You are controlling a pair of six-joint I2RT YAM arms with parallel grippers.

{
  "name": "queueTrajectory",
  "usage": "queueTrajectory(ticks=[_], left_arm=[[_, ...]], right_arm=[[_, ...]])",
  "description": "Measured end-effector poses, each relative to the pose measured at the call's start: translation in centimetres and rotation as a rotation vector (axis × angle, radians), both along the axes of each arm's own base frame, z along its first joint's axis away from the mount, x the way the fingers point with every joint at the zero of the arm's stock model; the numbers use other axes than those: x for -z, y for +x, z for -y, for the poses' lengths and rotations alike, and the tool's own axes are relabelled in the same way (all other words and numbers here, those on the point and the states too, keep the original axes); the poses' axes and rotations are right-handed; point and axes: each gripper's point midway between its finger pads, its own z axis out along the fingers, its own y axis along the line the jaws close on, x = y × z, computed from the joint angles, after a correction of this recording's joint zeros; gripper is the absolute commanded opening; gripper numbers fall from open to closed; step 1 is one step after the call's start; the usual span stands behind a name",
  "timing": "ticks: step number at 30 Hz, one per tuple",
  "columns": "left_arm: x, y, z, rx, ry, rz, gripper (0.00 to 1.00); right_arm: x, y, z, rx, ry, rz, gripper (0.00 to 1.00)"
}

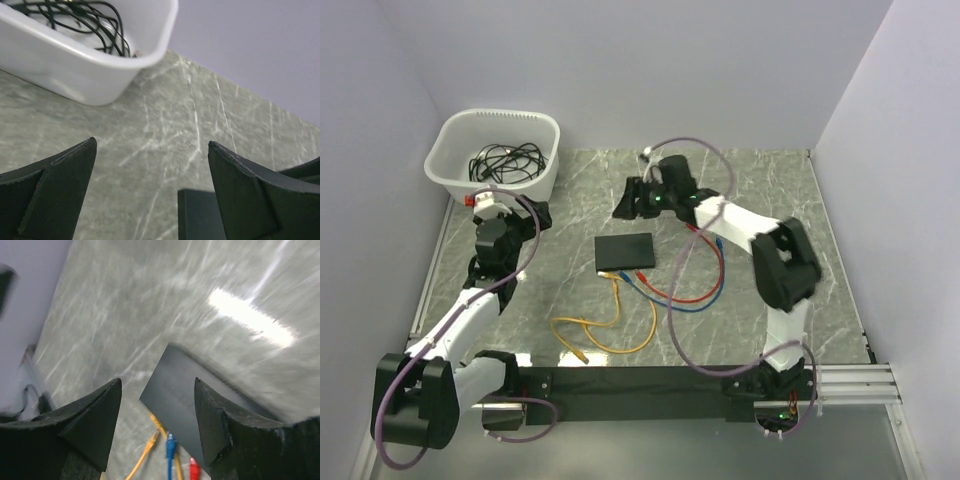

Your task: Insert the plug into the switch port

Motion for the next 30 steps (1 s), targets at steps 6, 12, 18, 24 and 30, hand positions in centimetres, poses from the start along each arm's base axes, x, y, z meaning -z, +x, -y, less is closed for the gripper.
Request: queueTrajectory(ticks=[6, 12, 18, 24, 30], left_arm=[[0.4, -1.1, 2.9, 0.111, -0.043, -0.010, 0.97], [1.4, -2.8, 6.9, 0.229, -0.047, -0.032, 0.93], [4.3, -2.8, 8.1, 0.249, -0.050, -0.119, 0.90], [7.0, -2.4, 9.3, 0.283, -0.064, -0.175, 0.90], [11.4, -1.4, 11.5, 0.359, -0.047, -0.313, 0.90]], right_arm=[[-7.3, 0.0, 5.3, 0.211, -0.030, 0.247, 0.67], [-4.7, -1.7, 8.5, 0.341, -0.137, 0.214, 0.66], [1.0, -8.0, 8.5, 0.318, -0.352, 0.146, 0.64], [2.3, -8.7, 9.3, 0.379, -0.396, 0.112, 0.63], [5.4, -7.0, 9.5, 0.421, -0.420, 0.010, 0.63]])
